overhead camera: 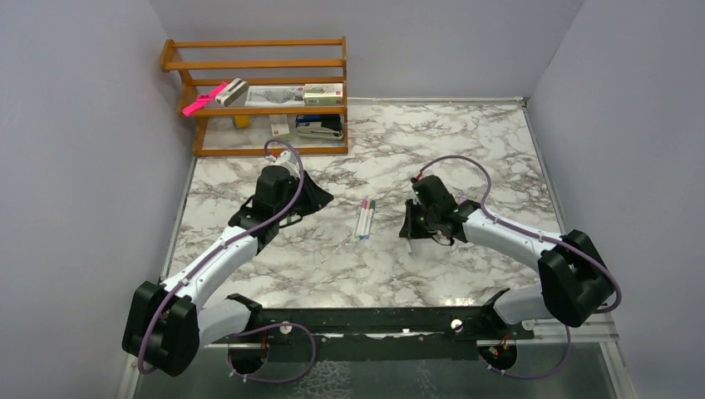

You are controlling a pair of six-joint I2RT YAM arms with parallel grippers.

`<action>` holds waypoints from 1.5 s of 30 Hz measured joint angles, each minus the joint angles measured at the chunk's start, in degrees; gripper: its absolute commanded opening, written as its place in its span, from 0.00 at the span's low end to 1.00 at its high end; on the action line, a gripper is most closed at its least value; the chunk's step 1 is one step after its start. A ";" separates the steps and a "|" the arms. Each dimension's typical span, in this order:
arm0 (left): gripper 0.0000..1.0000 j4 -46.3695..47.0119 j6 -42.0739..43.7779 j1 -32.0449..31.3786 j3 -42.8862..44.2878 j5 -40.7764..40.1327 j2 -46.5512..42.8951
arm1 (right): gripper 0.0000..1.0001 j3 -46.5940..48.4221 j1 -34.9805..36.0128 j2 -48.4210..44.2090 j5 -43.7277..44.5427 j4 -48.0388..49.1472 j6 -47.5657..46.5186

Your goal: Open the pen caps

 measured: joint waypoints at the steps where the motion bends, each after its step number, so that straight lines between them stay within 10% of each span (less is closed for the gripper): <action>1: 0.04 -0.37 0.07 0.07 -0.42 0.00 -0.37 | 0.01 0.11 -1.40 0.57 0.50 -0.33 -0.76; 18: 0.04 -2.49 0.17 0.07 -2.84 0.04 -2.43 | 0.01 8.31 -14.12 12.09 7.52 -2.89 -10.01; 29: 0.04 -2.51 0.17 0.07 -2.84 0.04 -2.49 | 0.30 8.33 -15.10 14.05 10.47 -4.35 -11.47; 45: 0.04 -2.80 0.20 0.07 -2.84 0.00 -2.49 | 0.32 10.32 -15.47 12.94 13.86 -7.91 -11.69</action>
